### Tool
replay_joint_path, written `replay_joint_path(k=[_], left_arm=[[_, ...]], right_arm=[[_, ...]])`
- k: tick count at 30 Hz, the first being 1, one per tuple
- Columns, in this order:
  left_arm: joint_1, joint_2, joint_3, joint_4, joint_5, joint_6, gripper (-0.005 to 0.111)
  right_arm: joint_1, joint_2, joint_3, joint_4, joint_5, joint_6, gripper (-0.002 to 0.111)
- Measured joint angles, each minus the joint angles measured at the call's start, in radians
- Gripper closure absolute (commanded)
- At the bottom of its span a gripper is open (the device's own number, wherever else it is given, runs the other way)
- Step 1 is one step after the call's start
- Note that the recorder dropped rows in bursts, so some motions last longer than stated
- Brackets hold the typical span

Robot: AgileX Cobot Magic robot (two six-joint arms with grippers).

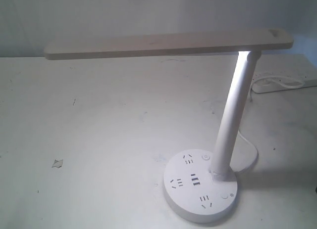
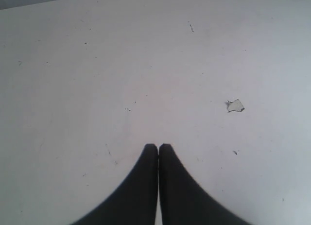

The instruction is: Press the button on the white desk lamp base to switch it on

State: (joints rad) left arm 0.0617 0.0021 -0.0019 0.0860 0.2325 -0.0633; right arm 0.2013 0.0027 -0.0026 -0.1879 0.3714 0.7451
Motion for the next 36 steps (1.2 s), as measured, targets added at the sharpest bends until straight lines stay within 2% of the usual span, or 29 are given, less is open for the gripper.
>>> replay_joint_path(k=[6,16,18,27,36], left_arm=[[0.0,0.0,0.0,0.0,0.0,0.0,0.107],[0.0,0.0,0.0,0.0,0.0,0.0,0.107],[0.0,0.0,0.0,0.0,0.0,0.0,0.107],[0.0,0.0,0.0,0.0,0.0,0.0,0.107],[0.0,0.0,0.0,0.0,0.0,0.0,0.107]], right_arm=[[-0.033,0.0,0.0,-0.015,0.0,-0.024,0.108],[-0.38,0.0,0.0,-0.032,0.0,-0.121,0.108],[-0.416,0.0,0.0,-0.038,0.0,-0.153,0.108],[-0.436,0.0,0.0,-0.047,-0.139,-0.39,0.108],[-0.437,0.0,0.0,-0.048,-0.144,-0.502,0.108]])
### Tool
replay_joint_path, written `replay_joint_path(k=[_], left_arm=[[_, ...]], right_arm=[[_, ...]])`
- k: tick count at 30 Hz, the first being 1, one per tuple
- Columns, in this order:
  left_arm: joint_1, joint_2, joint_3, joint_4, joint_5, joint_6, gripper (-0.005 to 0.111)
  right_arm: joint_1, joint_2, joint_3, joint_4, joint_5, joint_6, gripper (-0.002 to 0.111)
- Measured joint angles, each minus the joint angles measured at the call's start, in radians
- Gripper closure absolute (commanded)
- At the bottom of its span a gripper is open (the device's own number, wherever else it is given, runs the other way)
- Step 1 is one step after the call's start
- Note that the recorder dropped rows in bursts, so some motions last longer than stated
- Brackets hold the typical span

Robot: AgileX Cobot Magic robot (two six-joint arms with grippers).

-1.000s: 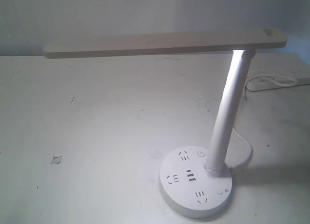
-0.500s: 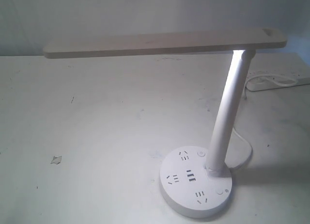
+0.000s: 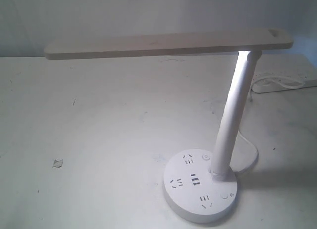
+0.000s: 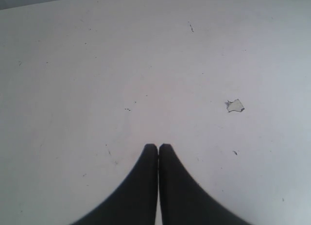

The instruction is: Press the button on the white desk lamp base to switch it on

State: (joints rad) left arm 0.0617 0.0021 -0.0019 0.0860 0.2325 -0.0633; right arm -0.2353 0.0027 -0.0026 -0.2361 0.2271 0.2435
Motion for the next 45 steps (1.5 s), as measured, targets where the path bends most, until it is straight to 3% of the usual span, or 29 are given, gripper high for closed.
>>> replay_joint_path(k=[8,45], left_arm=[[0.0,0.0,0.0,0.0,0.0,0.0,0.107],[0.0,0.0,0.0,0.0,0.0,0.0,0.107]], right_arm=[[0.0,0.0,0.0,0.274,0.113,-0.388,0.108],[0.0,0.0,0.0,0.283,0.118,-0.401,0.108]])
